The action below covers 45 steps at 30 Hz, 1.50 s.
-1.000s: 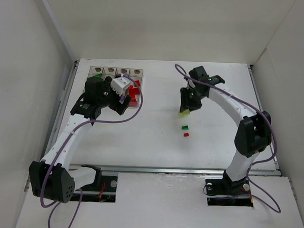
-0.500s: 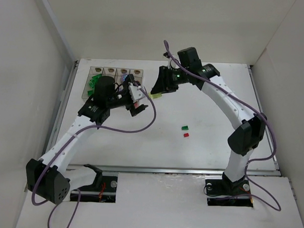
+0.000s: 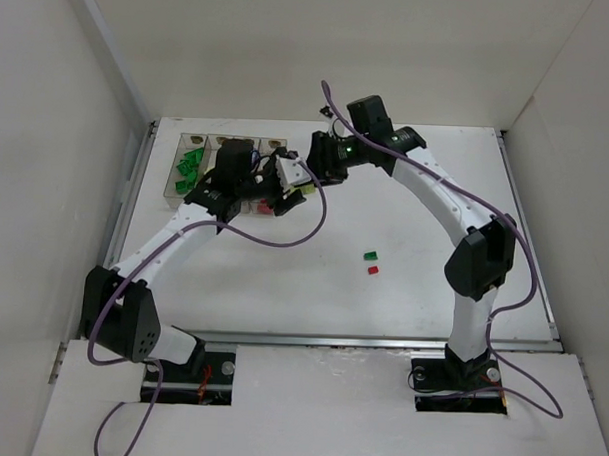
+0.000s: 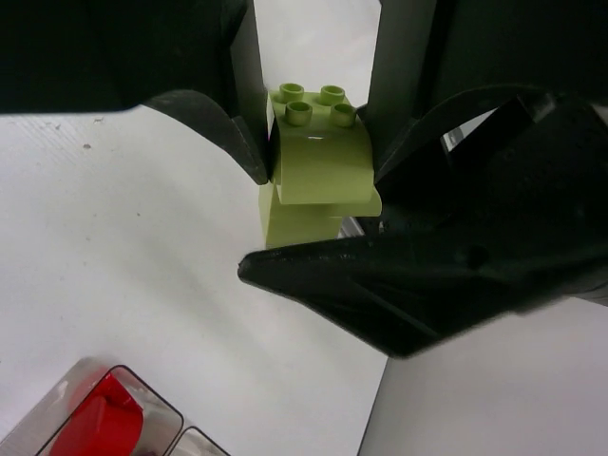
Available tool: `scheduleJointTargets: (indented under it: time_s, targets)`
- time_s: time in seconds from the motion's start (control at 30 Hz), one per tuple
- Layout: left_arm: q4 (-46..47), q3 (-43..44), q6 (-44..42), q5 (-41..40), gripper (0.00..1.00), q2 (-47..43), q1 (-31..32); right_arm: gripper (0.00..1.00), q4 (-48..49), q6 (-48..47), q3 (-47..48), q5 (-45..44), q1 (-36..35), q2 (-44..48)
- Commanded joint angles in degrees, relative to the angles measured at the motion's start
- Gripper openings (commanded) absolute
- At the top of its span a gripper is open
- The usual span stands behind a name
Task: Sort the legos into containers by color
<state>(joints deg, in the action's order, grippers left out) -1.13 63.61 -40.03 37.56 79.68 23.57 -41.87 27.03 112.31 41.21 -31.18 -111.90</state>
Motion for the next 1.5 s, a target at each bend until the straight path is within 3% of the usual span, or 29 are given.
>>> scheduleJointTargets:
  time_s: [0.0, 0.03, 0.13, 0.17, 0.2, 0.47, 0.6, 0.63, 0.77, 0.87, 1.0, 1.1, 1.33, 1.47]
  targets:
    - [2.8, 3.09, 0.04, 1.37, 0.53, -0.23, 0.25, 0.0, 3.37, 1.1, 3.09, 2.29, -0.37, 0.28]
    - [2.27, 3.09, 0.04, 1.37, 0.36, -0.23, -0.28, 0.0, 3.37, 1.1, 3.09, 2.29, -0.37, -0.25]
    - [2.27, 3.09, 0.66, 1.37, 0.16, -0.23, -0.89, 0.0, 3.37, 1.1, 3.78, 2.91, -0.37, -0.95]
    - [2.27, 3.09, 0.66, 1.37, 0.02, -0.23, -1.51, 0.0, 3.37, 1.1, 3.79, 2.91, -0.37, -1.74]
    - [1.75, 3.09, 1.27, 0.77, 0.0, -0.23, -1.51, 0.0, 3.37, 1.1, 4.84, 3.43, -0.37, -2.35]
    - [-2.91, -2.44, 7.24, -8.29, 0.0, -3.3, -11.61, 0.0, 8.72, 7.68, 23.7, 5.28, 1.47, -14.47]
    - [-4.06, -5.42, 9.27, -9.52, 0.0, -5.31, -17.94, 0.0, 23.89, 18.56, 25.16, 5.28, 1.47, -20.37]
    - [-4.06, -6.65, 9.97, -10.13, 0.0, -5.32, -19.77, 0.0, 31.77, 23.98, 25.15, 5.8, 1.47, -22.47]
    - [-4.68, -8.5, 13.13, -15.65, 0.0, -7.86, -23.74, 0.0, 35.7, 28.5, 33.39, -2.52, -0.98, -31.61]
    - [-3.97, -10.78, 15.85, -20.14, 0.0, -9.62, -26.37, 0.0, 54.35, 36.04, 34.46, -7.01, -4.67, -38.01]
    - [-3.28, -12.8, 17.53, -23.14, 0.0, -11.64, -27.7, 0.0, 71.64, 40.2, 35.78, -14.04, -8.37, -42.53]
    - [-1.78, -14.92, 17.53, -23.15, 0.0, -12.97, -27.7, 0.0, 74.99, 40.21, 34.21, -17.66, -9.51, -43.23]
    - [0.25, -16.07, 12.89, -17.62, 0.0, -12.36, -27.7, 0.0, 75.0, 34.07, 24.36, -11.95, -9.51, -35.86]
    - [-7.29, -13.7, 2.09, -4.39, 0.0, -12.36, -27.7, 0.0, 75.0, 32.65, 19.1, -7.55, -8.29, -31.29]
